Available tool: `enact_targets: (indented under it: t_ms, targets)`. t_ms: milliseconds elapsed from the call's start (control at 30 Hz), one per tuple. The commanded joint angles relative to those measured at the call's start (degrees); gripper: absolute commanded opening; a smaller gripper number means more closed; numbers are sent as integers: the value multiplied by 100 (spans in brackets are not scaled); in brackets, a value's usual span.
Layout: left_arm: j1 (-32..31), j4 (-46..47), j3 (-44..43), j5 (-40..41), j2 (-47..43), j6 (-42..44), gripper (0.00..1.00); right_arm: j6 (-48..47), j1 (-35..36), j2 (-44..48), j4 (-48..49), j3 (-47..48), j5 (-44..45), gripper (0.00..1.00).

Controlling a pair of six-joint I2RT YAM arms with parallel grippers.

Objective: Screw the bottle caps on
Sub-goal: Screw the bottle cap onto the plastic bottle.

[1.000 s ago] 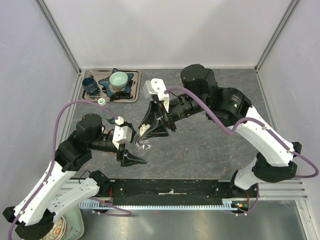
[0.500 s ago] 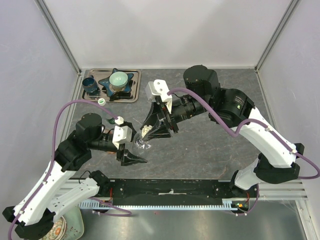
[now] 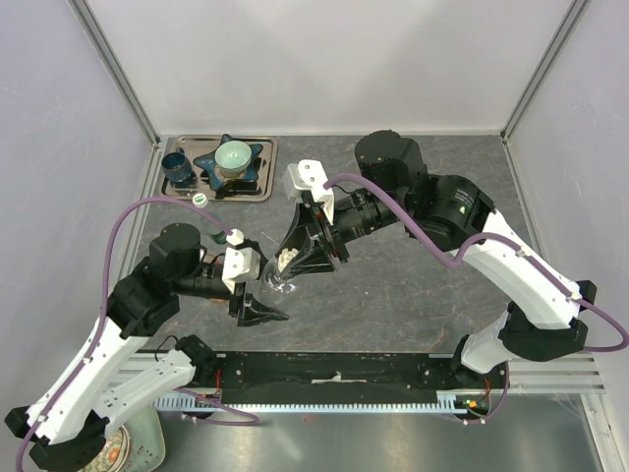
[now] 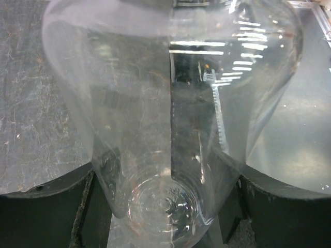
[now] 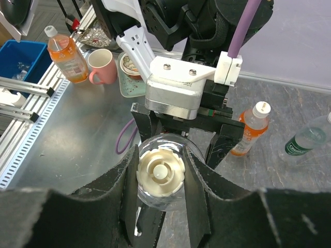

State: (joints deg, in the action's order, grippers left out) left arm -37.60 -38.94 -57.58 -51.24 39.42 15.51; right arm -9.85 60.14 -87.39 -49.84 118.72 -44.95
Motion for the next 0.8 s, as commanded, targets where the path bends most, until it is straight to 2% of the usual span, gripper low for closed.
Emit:
enact_targets:
  t_ms: [0,267,767]
  targets:
    - [87,711,-245,131,-145,-275,2,79,-2,125,-10,-304,152,0]
    - [95,1160,-411,957,31,-856,2,913,6,574,1345,-1333,794,0]
    - [96,1284,-421,2100,-4,-892,2,1723,103,416,1381,-1413,2234,0]
